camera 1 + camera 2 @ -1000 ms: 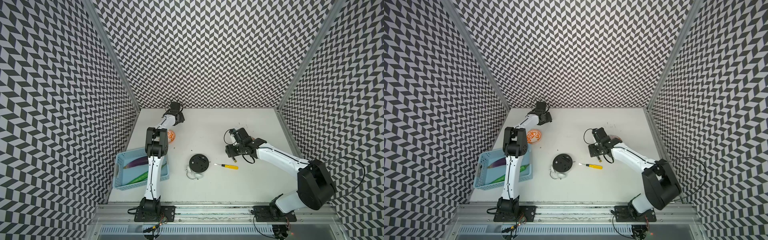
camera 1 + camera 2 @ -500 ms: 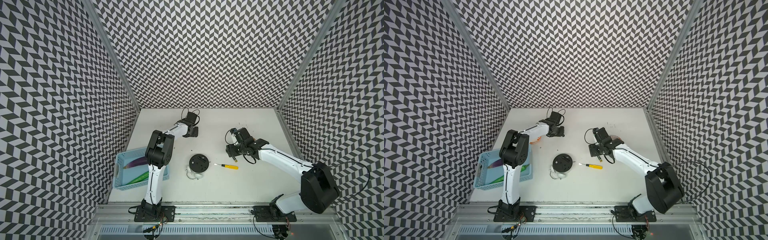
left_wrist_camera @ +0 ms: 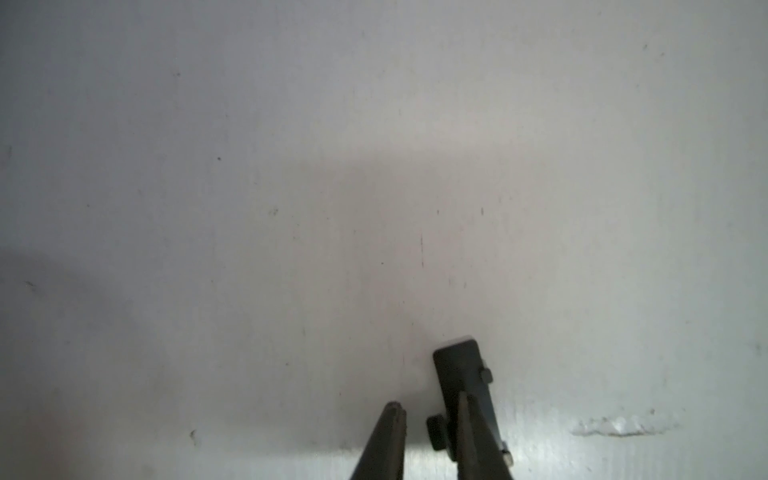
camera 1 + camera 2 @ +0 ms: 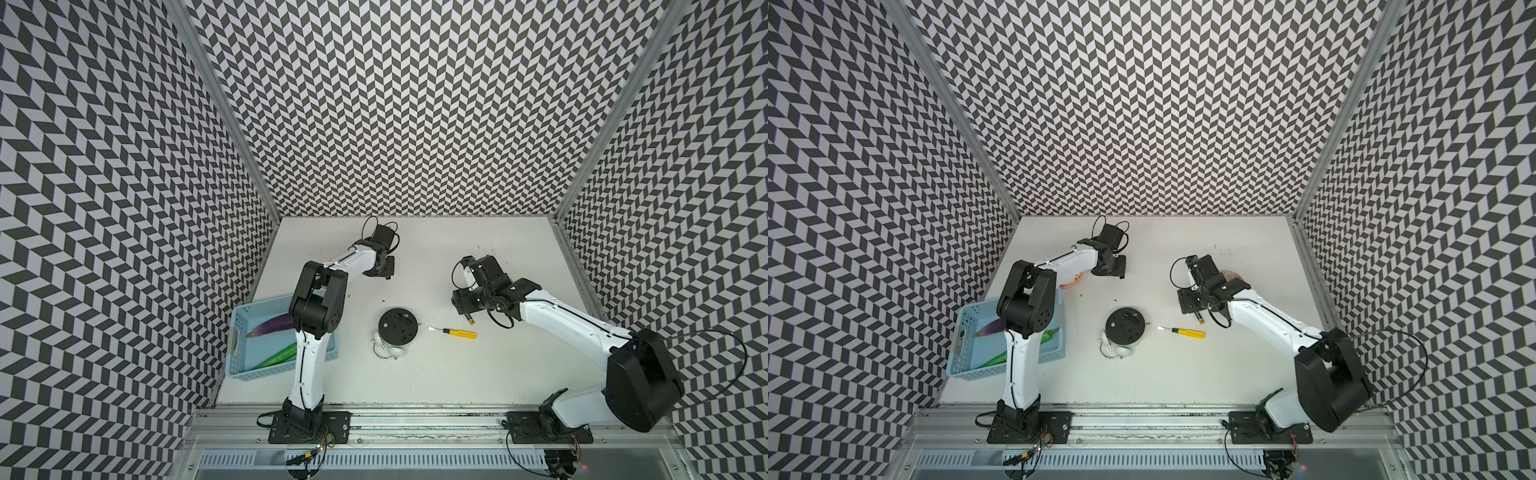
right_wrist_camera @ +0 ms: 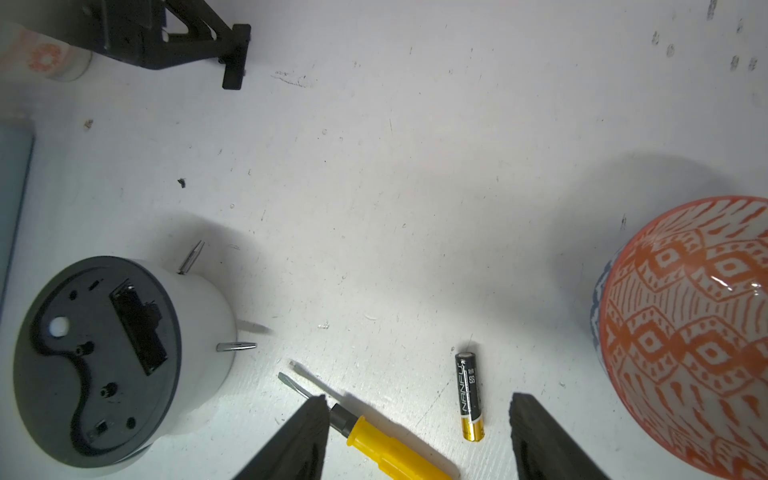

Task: Remove the battery from the alarm
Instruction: Pick up the cover from the center of the board.

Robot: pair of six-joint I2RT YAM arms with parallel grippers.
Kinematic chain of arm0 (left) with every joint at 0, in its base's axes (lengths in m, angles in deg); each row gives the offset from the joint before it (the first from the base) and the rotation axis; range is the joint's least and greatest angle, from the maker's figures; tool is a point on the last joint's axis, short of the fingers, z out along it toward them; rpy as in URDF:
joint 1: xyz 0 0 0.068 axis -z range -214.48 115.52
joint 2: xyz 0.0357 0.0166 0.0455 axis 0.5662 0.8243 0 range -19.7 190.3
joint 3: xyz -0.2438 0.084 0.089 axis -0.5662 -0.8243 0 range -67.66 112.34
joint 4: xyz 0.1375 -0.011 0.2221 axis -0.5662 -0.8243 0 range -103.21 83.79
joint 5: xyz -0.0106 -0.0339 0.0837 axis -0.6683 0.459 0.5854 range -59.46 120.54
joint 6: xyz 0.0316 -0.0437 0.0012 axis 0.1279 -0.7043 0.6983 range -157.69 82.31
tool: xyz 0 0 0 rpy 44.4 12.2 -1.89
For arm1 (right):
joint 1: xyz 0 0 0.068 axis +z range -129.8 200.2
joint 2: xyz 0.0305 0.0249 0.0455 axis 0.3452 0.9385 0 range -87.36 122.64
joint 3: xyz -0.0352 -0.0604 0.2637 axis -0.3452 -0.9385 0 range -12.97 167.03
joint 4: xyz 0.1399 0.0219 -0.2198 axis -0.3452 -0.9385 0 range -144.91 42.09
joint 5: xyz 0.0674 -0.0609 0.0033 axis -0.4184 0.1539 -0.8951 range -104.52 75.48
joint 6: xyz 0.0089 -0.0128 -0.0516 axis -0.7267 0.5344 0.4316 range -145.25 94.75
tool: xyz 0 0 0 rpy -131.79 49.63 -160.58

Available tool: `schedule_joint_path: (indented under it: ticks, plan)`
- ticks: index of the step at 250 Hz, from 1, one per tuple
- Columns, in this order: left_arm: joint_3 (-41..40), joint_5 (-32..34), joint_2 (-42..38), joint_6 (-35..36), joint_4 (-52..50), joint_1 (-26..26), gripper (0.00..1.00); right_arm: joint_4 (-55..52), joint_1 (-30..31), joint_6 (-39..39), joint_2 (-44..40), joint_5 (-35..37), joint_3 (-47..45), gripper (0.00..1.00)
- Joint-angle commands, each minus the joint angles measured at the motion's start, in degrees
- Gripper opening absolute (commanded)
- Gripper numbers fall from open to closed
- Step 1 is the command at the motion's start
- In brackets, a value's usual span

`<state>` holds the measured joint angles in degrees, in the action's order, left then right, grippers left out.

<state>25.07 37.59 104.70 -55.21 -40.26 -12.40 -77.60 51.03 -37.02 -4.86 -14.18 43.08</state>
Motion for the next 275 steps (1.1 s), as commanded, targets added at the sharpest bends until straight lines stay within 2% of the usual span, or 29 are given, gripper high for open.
schedule_joint_path:
  ticks: [1,114,160,191,216,236,256,275]
  plan:
    - [1.3,-1.3,0.3,-1.1,-4.0,-0.2,0.14,1.9,-0.2,0.5,-1.6,-0.4,-0.7,0.73]
    - [2.1,-1.5,0.9,-3.4,-6.7,0.1,0.05,2.2,-0.2,0.8,-1.9,-0.6,-0.7,0.73]
    - [0.8,-4.4,-4.3,-3.4,-3.8,0.0,0.05,3.8,-0.8,0.9,-2.9,-3.2,0.6,0.73]
    - [-3.2,-11.2,-11.0,-3.9,2.1,-0.2,0.04,7.5,-1.7,0.2,-5.6,-5.1,1.2,0.73]
    - [-9.8,-20.0,-18.5,-5.7,10.9,-0.5,0.04,13.4,-2.3,0.3,-9.4,-9.1,0.1,0.74]
    - [-16.4,-26.4,-25.1,-11.5,19.9,-0.5,0.04,20.2,-2.2,1.8,-12.6,-14.1,-2.2,0.74]
    - [-23.1,-32.3,-30.6,-18.9,29.7,-0.2,0.04,27.1,-1.7,-0.6,-15.0,-17.2,-4.6,0.73]
    - [-27.7,-35.2,-34.6,-24.8,37.0,0.8,0.04,32.8,0.4,-2.6,-15.8,-17.4,-5.6,0.73]
